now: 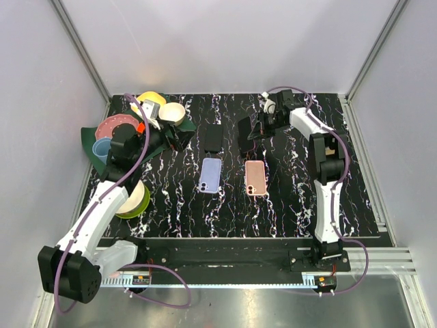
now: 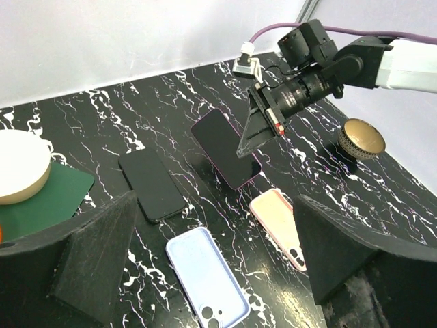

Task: Take the phone out of the phone case
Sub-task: Place the phone at the center of the board.

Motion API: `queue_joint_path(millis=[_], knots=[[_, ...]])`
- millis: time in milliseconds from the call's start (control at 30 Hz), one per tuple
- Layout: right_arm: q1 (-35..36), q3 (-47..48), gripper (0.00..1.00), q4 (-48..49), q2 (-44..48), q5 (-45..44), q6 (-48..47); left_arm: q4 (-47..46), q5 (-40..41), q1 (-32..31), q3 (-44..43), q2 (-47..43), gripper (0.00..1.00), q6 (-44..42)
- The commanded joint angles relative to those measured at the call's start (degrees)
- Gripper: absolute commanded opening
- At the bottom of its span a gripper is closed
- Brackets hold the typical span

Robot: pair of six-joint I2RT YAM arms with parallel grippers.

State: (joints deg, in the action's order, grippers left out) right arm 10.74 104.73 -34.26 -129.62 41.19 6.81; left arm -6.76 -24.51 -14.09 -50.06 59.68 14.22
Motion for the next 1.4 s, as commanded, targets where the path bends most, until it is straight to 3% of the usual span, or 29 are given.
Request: queue_joint_path(millis=[0,333,600,1000,1367], knots=[[-0.6,7.9,0.0,-5.6,-2.7,5.7,0.1,-2.9,-1.7,0.6,1.0,-1.8,0.99,-0.6],[-4.1,8.5,0.0,-5.6,-5.6,6.4,1.7,-4.5,-1.9,0.6,2.1,-2.1,0.99,1.3],[-4.5,12.0,0.1,-8.7,-9.4,5.4,0.1,-5.3,-2.1,0.6,2.7,-2.2,0.99,2.7],[-4.5,16.5,0.12,-11.6,-13.2,4.0,-0.7,-6.4,-2.5,0.7,3.5,-2.3,0.99,3.4],[-4.6,15.7,0.34,-10.9,-13.6,0.4,0.0,-7.6,-2.7,0.7,4.6,-2.3,0.99,4.2]])
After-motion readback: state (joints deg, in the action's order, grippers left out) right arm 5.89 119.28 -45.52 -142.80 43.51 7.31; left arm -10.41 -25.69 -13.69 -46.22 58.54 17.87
